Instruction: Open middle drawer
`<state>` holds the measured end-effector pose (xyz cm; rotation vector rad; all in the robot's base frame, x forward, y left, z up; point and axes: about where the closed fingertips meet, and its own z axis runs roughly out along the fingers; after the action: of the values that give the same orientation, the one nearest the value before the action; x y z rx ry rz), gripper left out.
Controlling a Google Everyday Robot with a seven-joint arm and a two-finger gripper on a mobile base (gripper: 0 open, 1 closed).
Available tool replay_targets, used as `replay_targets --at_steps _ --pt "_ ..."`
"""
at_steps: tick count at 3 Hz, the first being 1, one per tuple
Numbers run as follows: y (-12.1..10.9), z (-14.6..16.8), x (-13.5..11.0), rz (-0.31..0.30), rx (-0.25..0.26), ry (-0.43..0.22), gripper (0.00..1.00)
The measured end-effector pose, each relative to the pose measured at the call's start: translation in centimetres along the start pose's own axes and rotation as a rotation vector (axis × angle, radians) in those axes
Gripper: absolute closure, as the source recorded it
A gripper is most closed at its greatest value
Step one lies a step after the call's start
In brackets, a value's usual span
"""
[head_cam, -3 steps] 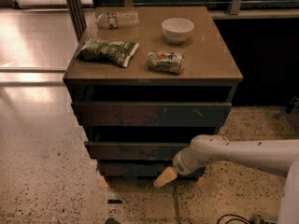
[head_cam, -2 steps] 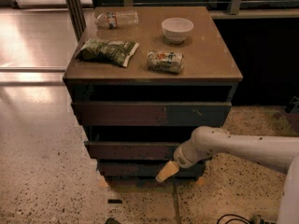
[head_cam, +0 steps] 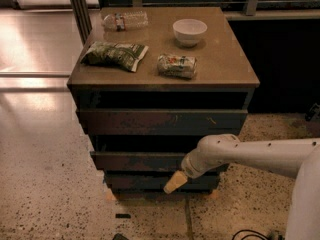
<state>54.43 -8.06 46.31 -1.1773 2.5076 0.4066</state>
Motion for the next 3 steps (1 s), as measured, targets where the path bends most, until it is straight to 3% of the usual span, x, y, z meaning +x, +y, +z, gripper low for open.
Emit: replay_targets --at_steps 1,2,3 --pt "-0.84 -2.37 -1.91 -0.121 0.164 0.012 0.00" --pt "-1.07 -2.74 -2.16 -0.177 0.220 0.007 0.00" --pt "-1.10 -2.52 -2.10 -0.172 0.215 0.006 0.00"
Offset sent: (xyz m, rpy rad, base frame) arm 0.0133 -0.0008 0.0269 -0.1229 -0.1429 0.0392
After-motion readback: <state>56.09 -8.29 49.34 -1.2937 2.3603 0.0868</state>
